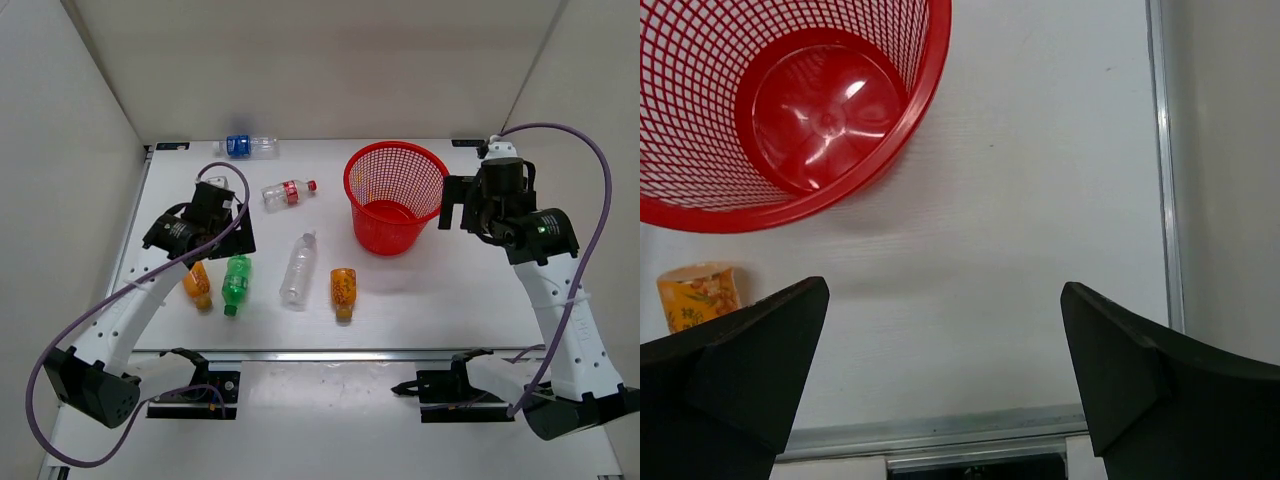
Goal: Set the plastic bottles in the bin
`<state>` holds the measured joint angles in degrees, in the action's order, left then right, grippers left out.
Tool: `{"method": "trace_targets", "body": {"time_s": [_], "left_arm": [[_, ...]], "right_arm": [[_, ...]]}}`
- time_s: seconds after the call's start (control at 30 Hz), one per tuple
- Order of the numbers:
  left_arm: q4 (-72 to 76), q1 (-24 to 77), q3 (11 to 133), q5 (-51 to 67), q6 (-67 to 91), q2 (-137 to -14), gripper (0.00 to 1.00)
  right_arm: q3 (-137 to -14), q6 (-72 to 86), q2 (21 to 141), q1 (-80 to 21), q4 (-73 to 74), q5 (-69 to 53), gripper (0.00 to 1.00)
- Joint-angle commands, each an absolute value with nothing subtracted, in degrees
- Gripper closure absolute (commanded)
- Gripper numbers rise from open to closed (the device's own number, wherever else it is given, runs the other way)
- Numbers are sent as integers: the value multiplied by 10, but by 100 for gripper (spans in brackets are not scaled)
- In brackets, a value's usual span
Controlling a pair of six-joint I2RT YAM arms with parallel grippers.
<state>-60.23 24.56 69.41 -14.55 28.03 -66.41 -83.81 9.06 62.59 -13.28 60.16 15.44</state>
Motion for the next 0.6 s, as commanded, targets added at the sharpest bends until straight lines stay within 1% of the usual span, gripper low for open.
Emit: {"method": "trace_targets", "body": {"time_s": [0.0, 0.07, 0.17, 0.2, 0.27, 0.33, 0.37, 0.43, 0.53, 0.57], "left_arm": [[-617, 236, 724, -149, 278, -643, 1], [-627, 234, 722, -157, 279, -635, 1], [-630, 234, 701, -159, 279, -617, 1], [-626, 237, 684, -156, 280, -611, 2], [-622, 238, 668, -146, 290, -599, 1], [-621, 243, 644, -140, 294, -584, 1], [-623, 240, 637, -145, 304, -571, 2], [-621, 249, 606, -146, 309, -553, 1], [-635, 246, 562, -128, 303, -516, 1], [-639, 248, 552, -125, 306, -510, 1]], "right_arm": [[-847, 97, 628, -157, 624, 155, 1], [-857, 107, 627, -192, 629, 165, 1], [-858, 100, 622, -249, 624, 133, 1], [-854, 94, 624, -275, 615, 115, 1], [-853, 111, 634, -333, 605, 124, 1], [-853, 128, 664, -427, 589, 153, 1], [-853, 131, 672, -456, 577, 162, 1], [-867, 140, 730, -520, 561, 158, 1], [-863, 183, 796, -561, 536, 153, 1], [-844, 192, 817, -562, 520, 152, 1]]}}
